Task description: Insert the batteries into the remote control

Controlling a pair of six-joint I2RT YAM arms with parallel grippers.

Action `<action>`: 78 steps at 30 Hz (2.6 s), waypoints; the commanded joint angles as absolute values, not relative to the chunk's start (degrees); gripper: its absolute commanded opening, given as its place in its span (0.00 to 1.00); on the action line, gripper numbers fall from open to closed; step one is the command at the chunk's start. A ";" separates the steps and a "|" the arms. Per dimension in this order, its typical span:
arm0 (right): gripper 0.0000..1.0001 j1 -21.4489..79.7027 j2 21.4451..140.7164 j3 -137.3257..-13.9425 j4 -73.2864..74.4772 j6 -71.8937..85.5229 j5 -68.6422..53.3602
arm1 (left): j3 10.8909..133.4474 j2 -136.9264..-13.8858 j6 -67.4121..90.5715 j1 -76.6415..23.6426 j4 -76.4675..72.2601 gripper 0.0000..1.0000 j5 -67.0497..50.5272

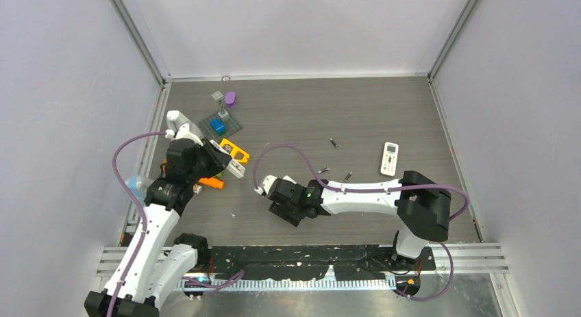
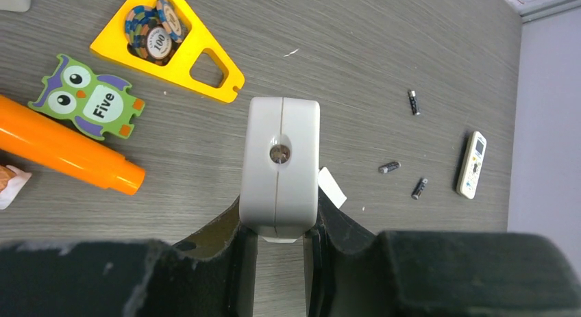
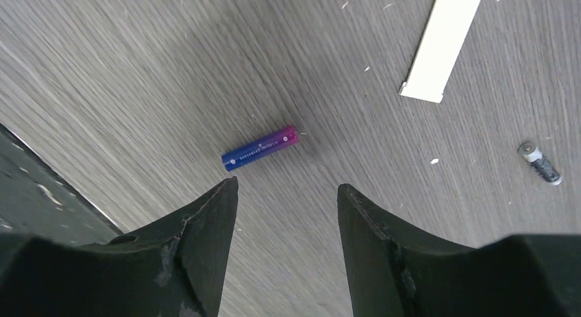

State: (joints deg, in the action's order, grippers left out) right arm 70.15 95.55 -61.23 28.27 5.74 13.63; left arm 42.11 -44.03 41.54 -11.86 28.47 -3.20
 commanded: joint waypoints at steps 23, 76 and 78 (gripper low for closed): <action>0.60 70.03 103.03 -63.55 20.44 -14.50 9.74 | 45.00 -47.64 40.34 -5.85 27.52 0.00 -9.03; 0.05 56.37 84.26 -70.25 22.63 -0.73 -2.41 | 41.66 -48.99 49.06 -3.30 13.80 0.00 -32.20; 0.05 56.26 78.81 -72.01 22.74 2.52 -1.52 | 40.72 -49.63 53.82 -3.65 8.06 0.00 -35.78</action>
State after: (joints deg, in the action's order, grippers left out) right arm 56.01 90.21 -67.72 25.47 -5.58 -3.88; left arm 42.13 -48.90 45.04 -3.57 21.98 -24.71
